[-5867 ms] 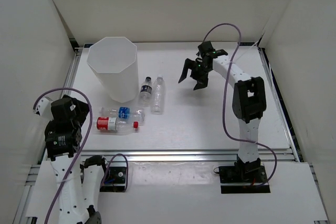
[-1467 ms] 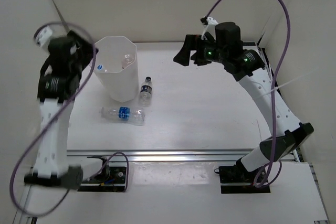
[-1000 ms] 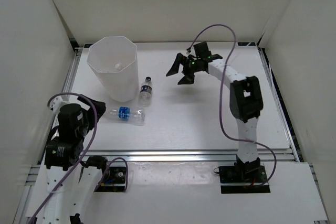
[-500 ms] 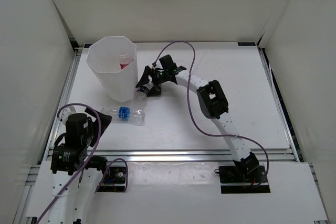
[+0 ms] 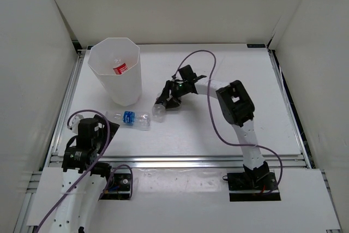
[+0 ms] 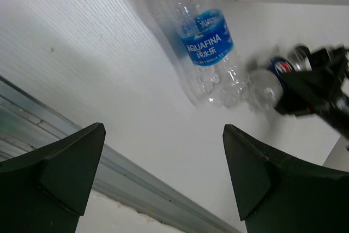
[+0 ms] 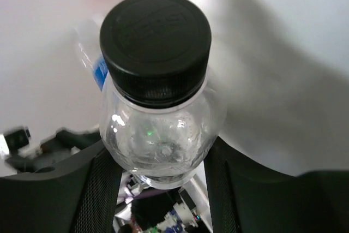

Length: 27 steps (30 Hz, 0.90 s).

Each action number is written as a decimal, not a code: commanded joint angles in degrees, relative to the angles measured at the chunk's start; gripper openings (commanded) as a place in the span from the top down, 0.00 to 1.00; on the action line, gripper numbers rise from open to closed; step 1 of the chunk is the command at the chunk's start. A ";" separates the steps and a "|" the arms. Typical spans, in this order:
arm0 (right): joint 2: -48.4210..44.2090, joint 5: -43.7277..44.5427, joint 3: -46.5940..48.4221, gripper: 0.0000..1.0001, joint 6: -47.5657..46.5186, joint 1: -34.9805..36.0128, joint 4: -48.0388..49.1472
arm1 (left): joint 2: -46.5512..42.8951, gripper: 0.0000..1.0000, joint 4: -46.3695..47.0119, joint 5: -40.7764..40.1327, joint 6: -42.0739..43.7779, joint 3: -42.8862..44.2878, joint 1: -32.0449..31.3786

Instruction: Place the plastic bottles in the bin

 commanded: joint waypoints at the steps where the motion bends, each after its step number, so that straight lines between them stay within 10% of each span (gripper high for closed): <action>1: -14.53 2.30 -8.28 0.71 -5.15 -2.55 -1.69 | 0.40 0.00 8.02 -0.43 -6.01 -4.04 0.03; 7: -29.06 12.30 6.94 0.72 -9.10 -3.18 -8.35 | 7.33 0.00 19.10 0.37 -13.31 -9.59 0.03; 12: -11.85 20.92 51.65 0.64 -10.51 2.35 -8.75 | 12.79 0.00 21.40 -2.00 -14.01 -8.54 0.03; 21: -5.34 29.54 48.20 0.30 -21.55 12.03 11.68 | 17.63 0.00 22.02 -0.17 -9.00 -6.86 0.03; 23: -3.39 28.66 52.94 0.00 -23.77 12.04 5.64 | 17.63 0.00 22.02 -0.16 -9.70 -7.92 0.03; 27: -21.63 35.50 37.28 0.00 -30.10 10.19 3.54 | 17.63 0.00 22.63 -0.16 -10.84 -8.63 0.03</action>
